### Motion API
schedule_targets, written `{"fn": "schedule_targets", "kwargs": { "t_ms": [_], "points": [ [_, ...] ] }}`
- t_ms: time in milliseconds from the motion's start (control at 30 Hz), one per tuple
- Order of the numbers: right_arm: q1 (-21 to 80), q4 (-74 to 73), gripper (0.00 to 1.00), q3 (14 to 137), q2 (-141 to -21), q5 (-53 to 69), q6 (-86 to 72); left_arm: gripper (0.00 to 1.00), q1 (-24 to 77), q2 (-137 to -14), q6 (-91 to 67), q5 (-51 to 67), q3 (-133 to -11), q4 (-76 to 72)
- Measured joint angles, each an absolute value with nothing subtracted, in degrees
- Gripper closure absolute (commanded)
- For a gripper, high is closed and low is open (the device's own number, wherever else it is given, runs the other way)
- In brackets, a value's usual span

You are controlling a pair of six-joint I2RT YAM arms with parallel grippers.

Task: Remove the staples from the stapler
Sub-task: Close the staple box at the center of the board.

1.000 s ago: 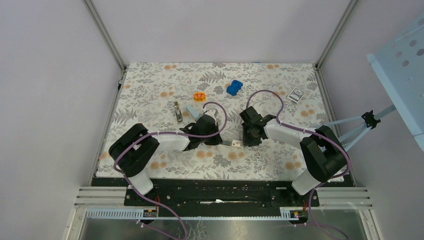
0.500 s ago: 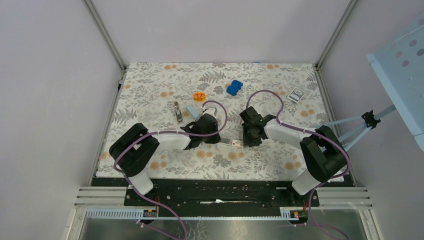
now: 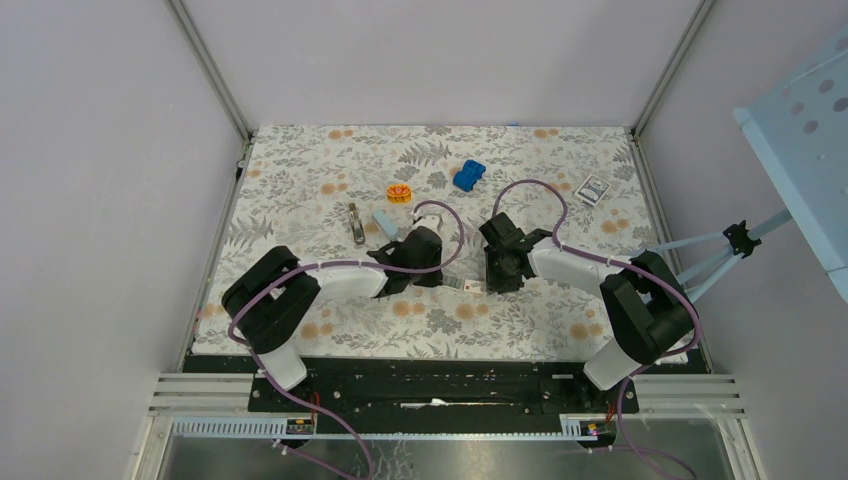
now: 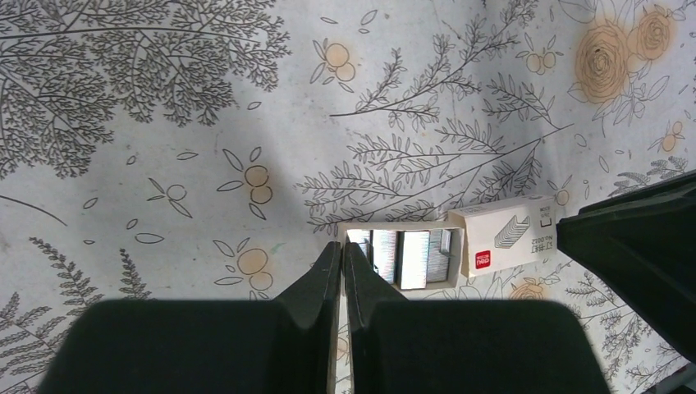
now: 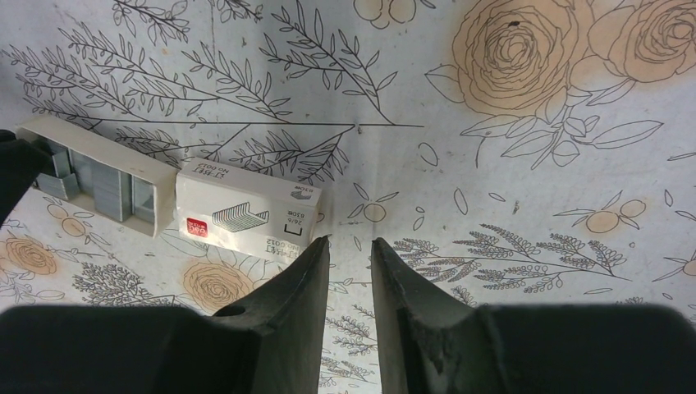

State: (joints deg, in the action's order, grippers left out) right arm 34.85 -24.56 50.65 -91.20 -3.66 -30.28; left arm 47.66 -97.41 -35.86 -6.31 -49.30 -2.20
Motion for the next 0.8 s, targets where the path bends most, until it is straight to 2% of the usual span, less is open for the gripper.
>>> {"fn": "schedule_targets", "kwargs": {
  "t_ms": [800],
  "points": [
    [34.85,-24.53,0.64,50.65,-91.2,-3.84,-30.0,0.93,49.67,-99.59,-34.94,-8.88,-52.62,0.6]
  ]
}}
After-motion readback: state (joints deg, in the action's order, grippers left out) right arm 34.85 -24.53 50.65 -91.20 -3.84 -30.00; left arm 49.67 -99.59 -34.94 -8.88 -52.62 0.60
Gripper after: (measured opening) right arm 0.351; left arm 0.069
